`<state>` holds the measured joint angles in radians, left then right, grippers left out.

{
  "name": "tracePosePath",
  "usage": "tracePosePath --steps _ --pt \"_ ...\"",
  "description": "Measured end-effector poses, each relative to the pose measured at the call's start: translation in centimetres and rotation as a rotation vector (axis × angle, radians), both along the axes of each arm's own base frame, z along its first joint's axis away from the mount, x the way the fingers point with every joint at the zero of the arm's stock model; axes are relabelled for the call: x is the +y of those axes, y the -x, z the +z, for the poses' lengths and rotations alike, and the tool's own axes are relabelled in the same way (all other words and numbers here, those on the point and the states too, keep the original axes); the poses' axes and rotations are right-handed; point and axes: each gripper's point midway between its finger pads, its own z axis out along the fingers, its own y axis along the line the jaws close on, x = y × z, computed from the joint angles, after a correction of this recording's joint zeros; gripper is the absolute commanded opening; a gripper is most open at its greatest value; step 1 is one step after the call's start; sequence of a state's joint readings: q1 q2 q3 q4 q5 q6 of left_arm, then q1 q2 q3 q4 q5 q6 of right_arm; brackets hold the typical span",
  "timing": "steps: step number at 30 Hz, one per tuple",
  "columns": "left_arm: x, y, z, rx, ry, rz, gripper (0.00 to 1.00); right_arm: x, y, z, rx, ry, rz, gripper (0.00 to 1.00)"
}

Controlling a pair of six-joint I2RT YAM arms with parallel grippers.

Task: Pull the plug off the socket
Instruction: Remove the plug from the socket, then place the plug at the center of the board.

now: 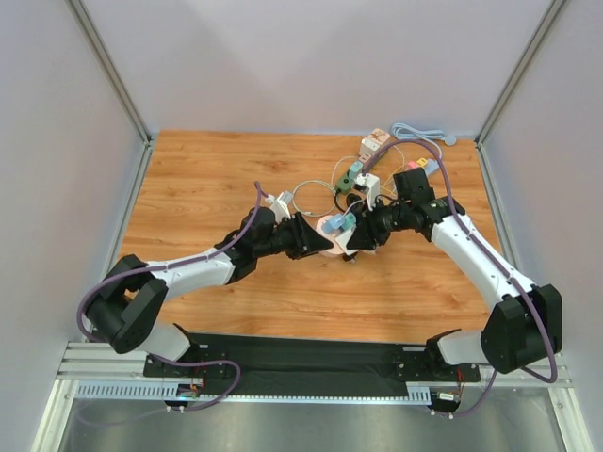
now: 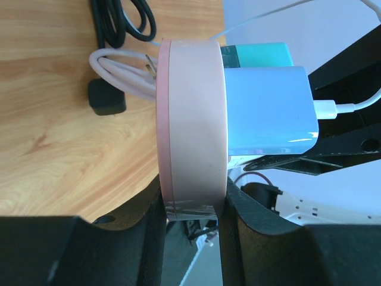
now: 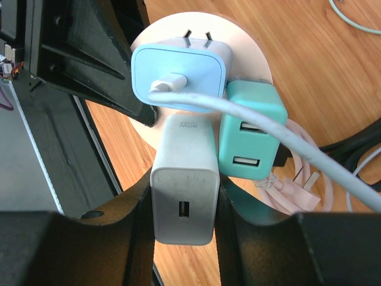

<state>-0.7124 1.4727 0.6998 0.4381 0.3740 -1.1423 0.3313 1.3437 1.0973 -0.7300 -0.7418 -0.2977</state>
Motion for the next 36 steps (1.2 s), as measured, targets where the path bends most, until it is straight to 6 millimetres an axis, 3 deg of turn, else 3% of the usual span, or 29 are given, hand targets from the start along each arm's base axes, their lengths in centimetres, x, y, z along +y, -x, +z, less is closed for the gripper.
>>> tracePosePath --steps 7,14,19,24,28,31,36 --pt "1.3 0.0 -0.4 -0.007 -0.107 0.016 0.0 1.0 0.2 -0.7 -0.005 0.047 0.011 0.0" --pt "2.2 0.9 -1.7 0.01 -0.203 -0.02 0.0 2.4 1.5 -1.4 -0.17 0.213 0.021 0.0" --pt "2.4 1.1 -1.6 0.009 -0.208 -0.03 0.0 2.6 1.6 -1.4 -0.186 0.224 0.038 0.0" --pt "3.0 1.1 -1.5 -0.011 -0.207 -0.021 0.0 1.8 1.5 -0.8 -0.151 0.157 0.063 0.0" --pt "6.0 -0.7 -3.6 0.029 -0.26 0.083 0.0 -0.5 1.7 0.3 -0.086 0.09 0.018 0.0" --pt "7.5 -1.1 -5.0 0.064 -0.279 0.124 0.0 -1.2 1.7 0.7 -0.056 0.051 0.004 0.0" --pt "7.1 -1.0 -4.5 0.055 -0.245 0.11 0.0 -0.7 3.3 0.9 -0.017 0.005 0.073 0.0"
